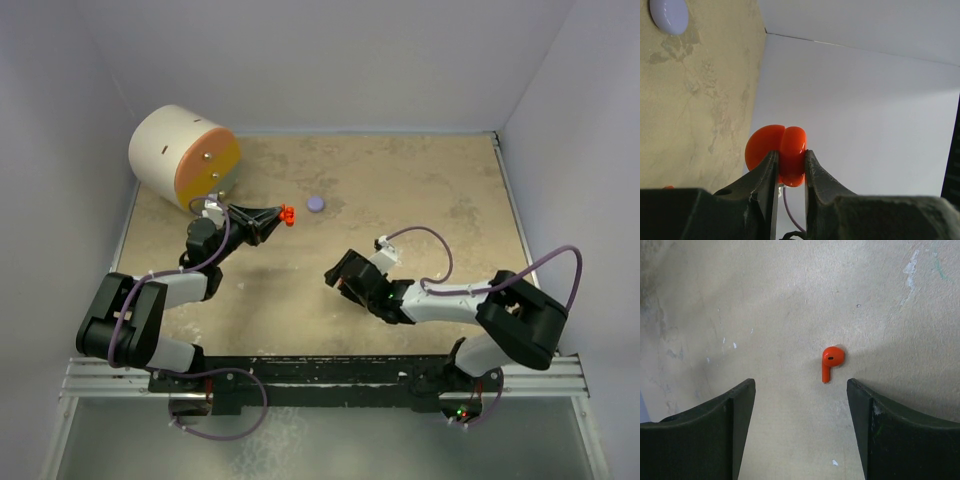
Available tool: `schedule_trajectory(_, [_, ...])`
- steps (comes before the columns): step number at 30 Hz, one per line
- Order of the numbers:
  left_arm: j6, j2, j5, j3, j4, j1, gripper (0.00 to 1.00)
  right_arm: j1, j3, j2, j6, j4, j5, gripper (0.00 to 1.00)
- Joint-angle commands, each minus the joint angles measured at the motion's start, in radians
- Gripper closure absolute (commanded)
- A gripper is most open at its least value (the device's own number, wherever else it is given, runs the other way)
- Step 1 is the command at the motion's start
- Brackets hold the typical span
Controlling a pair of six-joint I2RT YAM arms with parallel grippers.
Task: Insert the wireless bluetooth earbuds into the charging case
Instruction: Pick up the earbud from the center of the board.
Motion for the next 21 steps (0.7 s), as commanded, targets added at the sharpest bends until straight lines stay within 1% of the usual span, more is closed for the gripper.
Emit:
schedule_trajectory(1, [0.020, 0.002, 0.012, 0.012, 0.061, 0.009, 1.00, -0.014, -0.023, 0.064, -0.020, -0.190, -0.002, 0.22])
schedule_trajectory(6, [0.020, -0.003, 0.014, 0.010, 0.059, 0.008, 1.00, -0.047, -0.007, 0.128, -0.051, -0.146, -0.010, 0.22])
schedule_trajectory(12, [0.020, -0.006, 0.013, 0.006, 0.057, 0.009, 1.00, -0.067, -0.003, 0.146, -0.075, -0.140, -0.002, 0.22])
schedule_trajectory(17, [0.020, -0.009, 0.014, 0.007, 0.058, 0.009, 1.00, -0.065, 0.006, 0.136, -0.079, -0.179, -0.003, 0.22])
schedule_trajectory(21, [0.024, -0.009, 0.012, 0.006, 0.052, 0.009, 1.00, -0.065, 0.039, 0.117, -0.114, -0.263, 0.012, 0.22])
